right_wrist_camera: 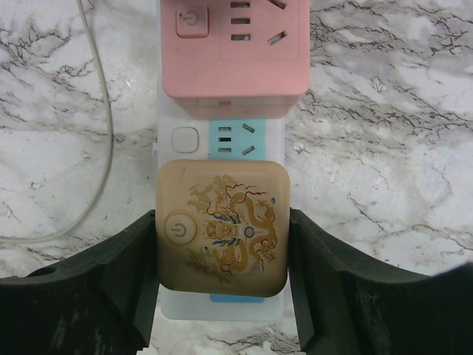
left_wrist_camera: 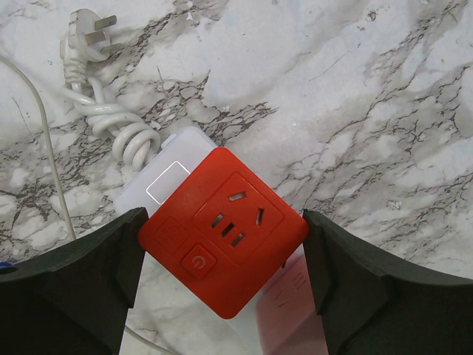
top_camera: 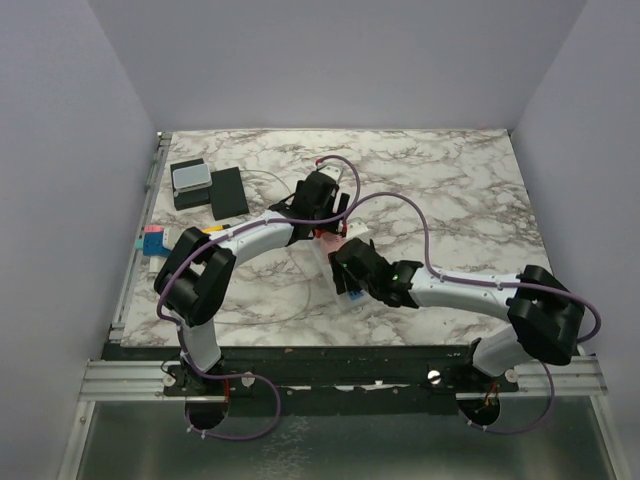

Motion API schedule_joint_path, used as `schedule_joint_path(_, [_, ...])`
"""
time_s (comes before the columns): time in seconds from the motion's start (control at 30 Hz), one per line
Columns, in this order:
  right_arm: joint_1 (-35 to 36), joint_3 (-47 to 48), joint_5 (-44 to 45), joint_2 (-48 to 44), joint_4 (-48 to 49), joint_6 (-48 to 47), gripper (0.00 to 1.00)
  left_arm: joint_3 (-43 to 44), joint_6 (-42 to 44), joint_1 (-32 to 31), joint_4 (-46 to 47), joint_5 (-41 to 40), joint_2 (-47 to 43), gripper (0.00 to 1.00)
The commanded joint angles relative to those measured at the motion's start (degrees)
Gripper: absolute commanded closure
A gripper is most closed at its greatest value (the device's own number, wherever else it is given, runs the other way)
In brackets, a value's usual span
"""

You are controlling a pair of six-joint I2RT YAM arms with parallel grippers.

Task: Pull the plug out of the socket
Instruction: Remove the plug from the socket.

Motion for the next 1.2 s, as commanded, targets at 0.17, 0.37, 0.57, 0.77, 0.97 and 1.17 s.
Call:
schedule_joint_path(0.17, [2.56, 1.39, 4.01, 2.63, -2.45, 4.13, 1.00, 0.29, -1.13, -0.42, -3.37, 0.98, 2.34, 0.86])
schedule_joint_path(0.37, [1.02, 0.40, 1.33, -0.32, -2.45, 5.38, 1.00, 0.12, -0.50, -0.43, -3.38, 1.05, 2.43, 0.89])
schedule_joint_path(0.57, [-4.36, -1.94, -4.78, -2.82, -0.95, 5.27, 1.00, -0.06, -0.38, -0.42, -3.31, 1.72, 2.34, 0.90])
schedule_joint_path(0.77, [-9.39, -3.56, -12.01, -3.26, 0.84, 5.27, 1.00, -0.14, 0.05, -0.44, -3.30, 2.28, 2.25, 0.93])
schedule_joint_path(0.97, [-9.66, -2.21, -12.50, -2.06, 0.41, 4.62, 1.00, -0.15, 0.14, -0.44, -3.39, 2.28, 2.33, 0.93])
schedule_joint_path(1.17, [-7.83, -0.46, -8.19, -1.39, -1.14, 3.68, 1.00, 0.03, 0.08, -0.49, -3.60, 2.19, 2.65, 0.93])
